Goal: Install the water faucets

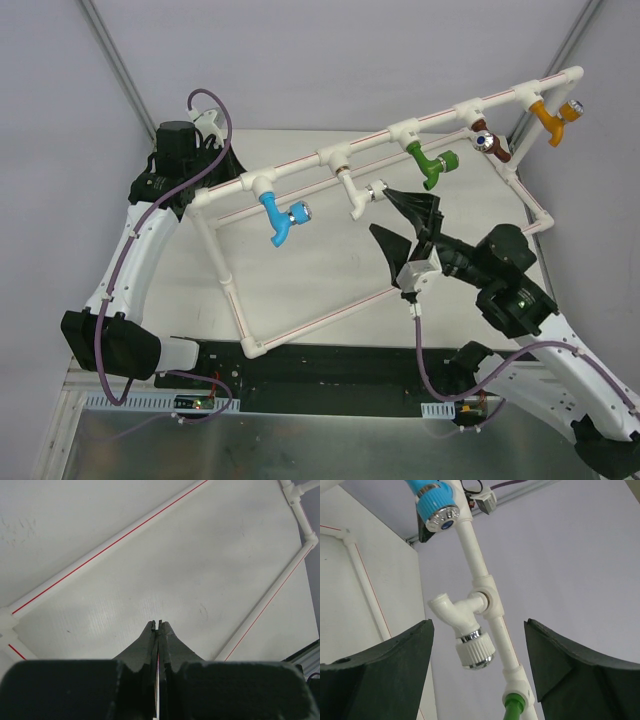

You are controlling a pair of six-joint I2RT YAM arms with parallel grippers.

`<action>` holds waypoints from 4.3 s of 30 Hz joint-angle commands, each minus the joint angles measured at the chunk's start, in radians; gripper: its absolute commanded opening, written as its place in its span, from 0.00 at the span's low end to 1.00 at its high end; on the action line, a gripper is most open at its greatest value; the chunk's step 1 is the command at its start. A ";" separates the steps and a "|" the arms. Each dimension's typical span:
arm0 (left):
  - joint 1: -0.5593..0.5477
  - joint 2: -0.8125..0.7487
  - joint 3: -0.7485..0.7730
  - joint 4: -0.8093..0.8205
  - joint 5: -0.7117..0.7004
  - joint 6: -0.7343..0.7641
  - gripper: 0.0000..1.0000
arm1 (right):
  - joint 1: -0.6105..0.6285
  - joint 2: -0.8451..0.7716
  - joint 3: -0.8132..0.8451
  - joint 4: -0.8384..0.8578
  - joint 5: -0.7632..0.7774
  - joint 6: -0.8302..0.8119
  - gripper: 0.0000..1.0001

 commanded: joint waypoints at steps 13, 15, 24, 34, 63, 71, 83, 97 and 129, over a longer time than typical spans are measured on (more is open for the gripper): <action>-0.022 0.040 -0.073 -0.085 -0.009 0.014 0.00 | 0.127 0.148 0.091 -0.082 0.193 -0.216 0.79; -0.023 0.040 -0.073 -0.086 -0.009 0.014 0.00 | 0.128 0.160 0.092 -0.080 0.213 -0.227 0.79; -0.022 0.040 -0.072 -0.088 -0.007 0.013 0.00 | 0.128 0.201 0.095 -0.042 0.286 -0.279 0.76; -0.022 0.042 -0.070 -0.086 -0.009 0.014 0.00 | 0.142 0.250 0.074 0.079 0.334 -0.298 0.58; -0.016 0.042 -0.072 -0.086 -0.004 0.013 0.00 | 0.202 0.275 -0.096 0.359 0.464 0.087 0.00; -0.014 0.042 -0.072 -0.086 -0.004 0.014 0.00 | 0.203 0.277 -0.121 0.452 0.521 0.395 0.00; -0.014 0.043 -0.072 -0.086 -0.001 0.011 0.00 | 0.203 0.289 -0.139 0.506 0.585 0.691 0.00; -0.014 0.036 -0.072 -0.085 -0.003 0.011 0.00 | 0.217 0.310 -0.198 0.767 0.792 1.135 0.00; -0.012 0.052 -0.070 -0.085 -0.035 0.008 0.00 | 0.225 0.303 -0.178 0.379 1.176 2.635 0.00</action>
